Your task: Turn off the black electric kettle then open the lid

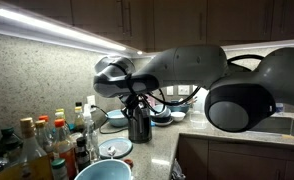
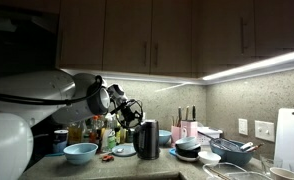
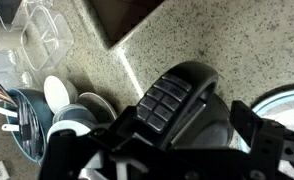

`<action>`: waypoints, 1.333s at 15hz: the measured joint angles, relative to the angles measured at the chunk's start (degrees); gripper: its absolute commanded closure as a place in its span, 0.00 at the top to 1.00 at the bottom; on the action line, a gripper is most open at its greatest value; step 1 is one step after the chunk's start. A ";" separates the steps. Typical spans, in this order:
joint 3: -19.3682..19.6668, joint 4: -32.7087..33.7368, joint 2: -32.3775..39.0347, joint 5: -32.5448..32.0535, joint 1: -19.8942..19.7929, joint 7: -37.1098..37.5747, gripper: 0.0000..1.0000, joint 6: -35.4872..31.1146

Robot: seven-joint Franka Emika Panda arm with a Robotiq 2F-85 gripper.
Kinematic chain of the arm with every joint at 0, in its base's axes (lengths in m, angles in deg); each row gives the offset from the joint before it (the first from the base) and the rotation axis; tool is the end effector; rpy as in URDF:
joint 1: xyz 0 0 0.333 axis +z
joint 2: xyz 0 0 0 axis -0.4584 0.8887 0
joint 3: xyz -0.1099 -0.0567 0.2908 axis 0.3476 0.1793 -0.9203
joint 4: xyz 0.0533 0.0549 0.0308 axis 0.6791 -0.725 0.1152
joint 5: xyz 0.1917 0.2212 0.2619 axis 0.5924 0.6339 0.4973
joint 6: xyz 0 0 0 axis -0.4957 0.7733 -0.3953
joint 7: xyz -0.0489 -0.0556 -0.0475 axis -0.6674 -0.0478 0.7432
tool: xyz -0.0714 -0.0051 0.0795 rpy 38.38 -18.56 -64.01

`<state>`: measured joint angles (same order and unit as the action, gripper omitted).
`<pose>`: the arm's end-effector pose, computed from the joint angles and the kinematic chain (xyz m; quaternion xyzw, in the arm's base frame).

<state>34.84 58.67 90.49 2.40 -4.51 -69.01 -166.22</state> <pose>0.7522 0.1827 0.3605 0.9543 -0.0046 -0.0127 0.2986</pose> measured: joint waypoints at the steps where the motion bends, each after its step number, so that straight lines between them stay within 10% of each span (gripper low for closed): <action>1: 0.20 0.00 0.15 -0.31 0.15 -0.04 1.00 -0.02; 20: 2.78 0.64 0.66 -1.77 0.87 -0.06 1.00 -8.65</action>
<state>37.61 59.30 91.15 0.63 -3.64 -69.07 -174.87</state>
